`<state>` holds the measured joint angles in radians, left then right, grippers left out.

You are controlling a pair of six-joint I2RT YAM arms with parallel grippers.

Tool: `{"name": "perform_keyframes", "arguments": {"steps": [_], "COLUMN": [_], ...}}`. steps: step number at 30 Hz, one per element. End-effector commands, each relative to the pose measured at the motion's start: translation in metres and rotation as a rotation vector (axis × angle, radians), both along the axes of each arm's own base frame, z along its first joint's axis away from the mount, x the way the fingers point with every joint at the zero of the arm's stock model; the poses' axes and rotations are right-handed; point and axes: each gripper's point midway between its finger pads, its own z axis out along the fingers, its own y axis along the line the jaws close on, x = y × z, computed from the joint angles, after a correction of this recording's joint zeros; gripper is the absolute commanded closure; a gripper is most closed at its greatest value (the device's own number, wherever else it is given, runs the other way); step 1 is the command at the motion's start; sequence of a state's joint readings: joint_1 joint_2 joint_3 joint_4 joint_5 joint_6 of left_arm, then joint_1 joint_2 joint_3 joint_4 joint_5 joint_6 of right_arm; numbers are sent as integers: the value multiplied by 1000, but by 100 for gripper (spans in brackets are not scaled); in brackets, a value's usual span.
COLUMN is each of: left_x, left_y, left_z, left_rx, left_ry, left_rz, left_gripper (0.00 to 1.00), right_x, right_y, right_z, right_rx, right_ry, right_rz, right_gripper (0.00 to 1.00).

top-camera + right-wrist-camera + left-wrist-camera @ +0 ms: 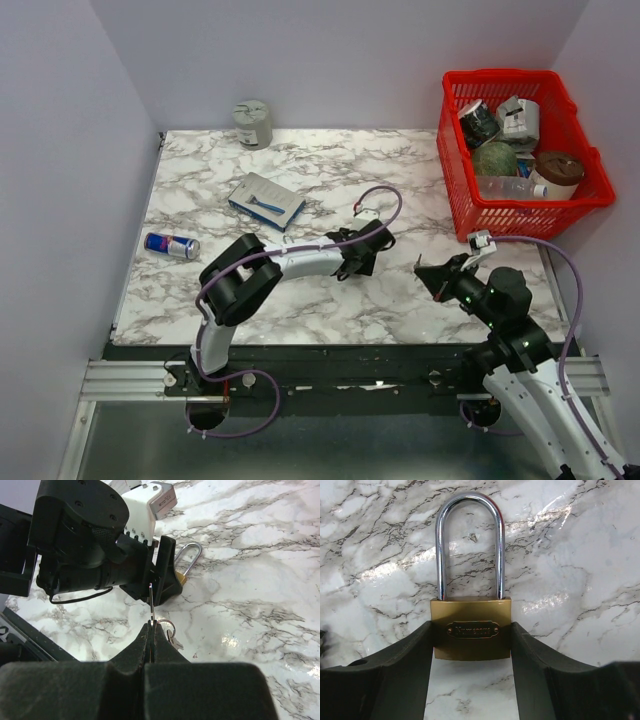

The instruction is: Unlock with the key

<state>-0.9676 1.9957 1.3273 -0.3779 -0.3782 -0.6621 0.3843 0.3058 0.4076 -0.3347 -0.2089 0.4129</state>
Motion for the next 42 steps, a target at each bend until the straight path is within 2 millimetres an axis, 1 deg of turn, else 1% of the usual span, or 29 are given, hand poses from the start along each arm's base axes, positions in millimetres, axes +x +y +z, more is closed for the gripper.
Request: {"name": "perform_keyframes", "arguments": {"steps": [1, 3, 9, 14, 16, 21, 23, 24, 25, 28, 29, 31, 32, 33, 34, 35, 36, 37, 38, 40, 41, 42], "left_x": [-45, -49, -48, -48, -48, -47, -51, -52, -54, -56, -52, -53, -47, -45, -44, -40, -35, -32, -29, -20, -22, -21], "left_y": [42, 38, 39, 43, 46, 63, 68, 68, 69, 63, 59, 52, 49, 47, 43, 39, 40, 39, 37, 42, 38, 38], "left_z": [-57, -60, -63, -67, -68, -77, -83, -85, -88, -86, -77, -70, -59, -52, -46, -32, -25, -18, -3, 8, 22, 26], "left_rx": [126, 91, 81, 100, 124, 211, 232, 230, 222, 161, 122, 58, 17, -10, -51, -95, -123, -156, -200, -250, -301, -320], "left_ry": [246, 283, 312, 326, 326, 315, 326, 332, 334, 333, 320, 324, 310, 303, 308, 289, 281, 269, 253, 228, 229, 223], "left_rz": [-23, -24, -15, -15, -14, -10, -16, -23, -30, -45, -46, -56, -53, -52, -57, -52, -40, -38, -36, 7, -6, 4], "left_gripper": [45, 42, 36, 35, 38, 46, 57, 65, 78, 100, 100, 100, 100, 100, 100, 100, 100, 100, 100, 100, 100, 100], "right_x": [0, 0, -1, -1, -1, -2, -2, -3, -4, -7, -7, -9, -9, -11, -11, -10, -12, -11, -11, -12, -10, -12], "right_y": [4, 4, 5, 6, 6, 8, 10, 12, 13, 20, 22, 25, 27, 29, 30, 32, 34, 35, 38, 45, 49, 54], "right_z": [1, 0, -2, -3, -4, -4, -5, -6, -7, -15, -21, -29, -31, -39, -42, -43, -51, -54, -54, -63, -61, -63], "right_rx": [-7, -8, -10, -12, -12, -6, 3, 10, 17, 44, 54, 67, 81, 83, 89, 102, 98, 100, 114, 115, 128, 121], "right_ry": [-14, -11, -9, -4, -1, 1, 9, 15, 21, 50, 71, 97, 108, 130, 140, 146, 171, 182, 189, 231, 227, 238], "right_rz": [33, 35, 38, 44, 46, 54, 62, 74, 82, 112, 115, 127, 132, 141, 140, 144, 150, 147, 152, 165, 174, 180], "right_gripper": [99, 99, 99, 99, 99, 99, 99, 99, 99, 99, 99, 99, 99, 99, 99, 99, 99, 99, 99, 99, 99, 99]}}
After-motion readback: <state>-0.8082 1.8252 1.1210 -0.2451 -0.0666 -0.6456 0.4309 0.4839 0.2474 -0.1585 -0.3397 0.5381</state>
